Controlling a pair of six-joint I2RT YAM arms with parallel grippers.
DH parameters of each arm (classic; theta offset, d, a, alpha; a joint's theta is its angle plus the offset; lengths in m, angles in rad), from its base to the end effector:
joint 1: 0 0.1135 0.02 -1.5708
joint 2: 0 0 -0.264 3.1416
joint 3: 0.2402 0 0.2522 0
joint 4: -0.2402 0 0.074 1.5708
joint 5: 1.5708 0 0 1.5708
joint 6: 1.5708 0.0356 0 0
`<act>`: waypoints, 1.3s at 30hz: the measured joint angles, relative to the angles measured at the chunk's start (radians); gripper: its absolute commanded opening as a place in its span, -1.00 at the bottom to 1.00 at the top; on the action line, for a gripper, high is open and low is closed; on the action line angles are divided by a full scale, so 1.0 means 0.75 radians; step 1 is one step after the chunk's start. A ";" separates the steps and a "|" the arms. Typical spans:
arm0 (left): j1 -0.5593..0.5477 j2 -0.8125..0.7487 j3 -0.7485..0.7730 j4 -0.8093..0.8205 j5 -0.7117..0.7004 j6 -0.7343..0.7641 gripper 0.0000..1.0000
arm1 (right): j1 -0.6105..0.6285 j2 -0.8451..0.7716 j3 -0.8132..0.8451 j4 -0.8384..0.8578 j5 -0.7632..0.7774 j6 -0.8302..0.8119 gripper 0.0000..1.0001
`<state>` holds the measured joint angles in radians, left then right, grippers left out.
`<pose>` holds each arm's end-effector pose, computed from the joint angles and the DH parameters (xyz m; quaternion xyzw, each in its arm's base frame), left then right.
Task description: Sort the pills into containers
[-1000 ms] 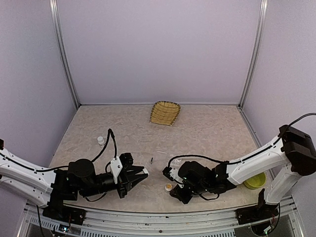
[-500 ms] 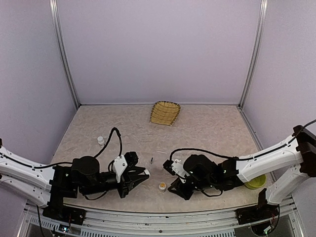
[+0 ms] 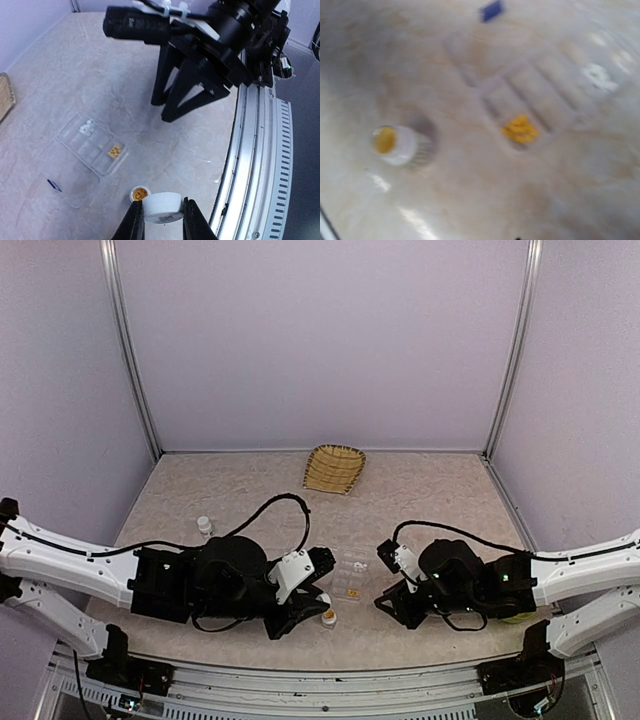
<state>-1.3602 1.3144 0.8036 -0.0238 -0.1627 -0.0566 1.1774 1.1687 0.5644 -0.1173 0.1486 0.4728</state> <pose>0.0663 -0.2824 0.2459 0.4933 0.7128 -0.2675 0.4208 0.0947 0.2144 0.1945 -0.2848 0.8634 0.2559 0.3284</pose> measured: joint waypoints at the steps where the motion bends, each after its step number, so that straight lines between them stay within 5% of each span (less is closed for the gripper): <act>1: 0.012 0.031 0.029 -0.032 0.034 -0.007 -0.78 | -0.013 -0.019 -0.013 -0.007 0.007 0.011 -0.39; 17: 0.234 0.363 0.250 -0.320 0.488 -0.046 -0.76 | -0.065 -0.124 -0.074 -0.042 0.018 0.060 -0.36; 39: 0.269 0.538 0.473 -0.548 0.422 -0.010 -0.76 | -0.071 -0.076 -0.087 -0.013 -0.013 0.054 -0.35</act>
<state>-1.1587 1.7176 1.1584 -0.4351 0.1539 -0.0639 1.1244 1.1114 0.4992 -0.1272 0.1390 0.5137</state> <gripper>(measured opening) 0.220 0.322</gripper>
